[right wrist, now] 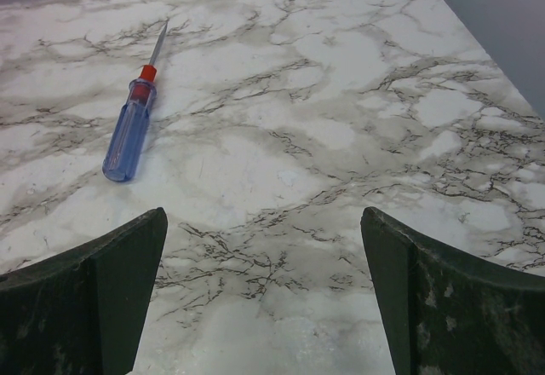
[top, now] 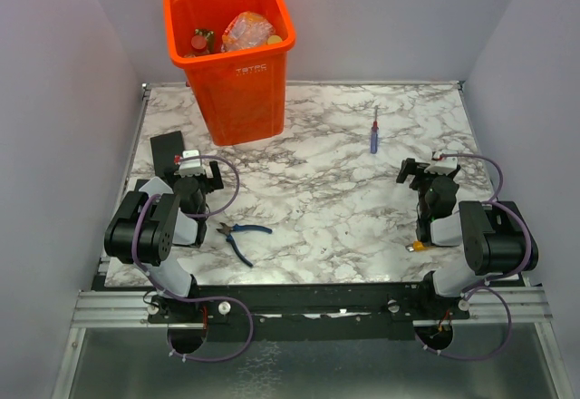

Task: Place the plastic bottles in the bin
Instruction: Reset both arms

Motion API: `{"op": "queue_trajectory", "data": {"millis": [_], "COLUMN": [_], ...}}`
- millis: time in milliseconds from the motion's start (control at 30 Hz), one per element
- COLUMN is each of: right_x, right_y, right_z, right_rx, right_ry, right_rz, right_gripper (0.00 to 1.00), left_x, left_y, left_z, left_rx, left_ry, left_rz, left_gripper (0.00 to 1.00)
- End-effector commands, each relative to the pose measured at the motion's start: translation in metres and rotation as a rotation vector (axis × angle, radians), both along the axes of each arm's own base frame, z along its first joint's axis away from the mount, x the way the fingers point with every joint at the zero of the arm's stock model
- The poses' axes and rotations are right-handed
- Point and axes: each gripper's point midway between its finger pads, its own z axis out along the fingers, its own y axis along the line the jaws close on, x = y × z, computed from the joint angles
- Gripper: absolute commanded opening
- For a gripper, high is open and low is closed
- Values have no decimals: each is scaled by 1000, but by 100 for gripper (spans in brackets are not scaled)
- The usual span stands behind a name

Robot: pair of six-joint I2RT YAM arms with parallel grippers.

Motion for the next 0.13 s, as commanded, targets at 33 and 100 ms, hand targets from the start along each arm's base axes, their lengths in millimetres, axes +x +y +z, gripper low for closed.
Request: {"op": "queue_trajectory", "data": {"millis": [33,100], "right_x": [3,2], "right_y": [0,0], "right_z": [7,7], "right_rx": [-9,-9], "right_ry": [-22,-21], "right_rz": [9,10], "right_gripper": [100,100], "left_x": [6,5], "left_y": [-1,0], "left_z": [10,10], "left_rx": [1,1], "left_ry": [-37,-38], "left_rz": [-2,2], "left_gripper": [99,99]}}
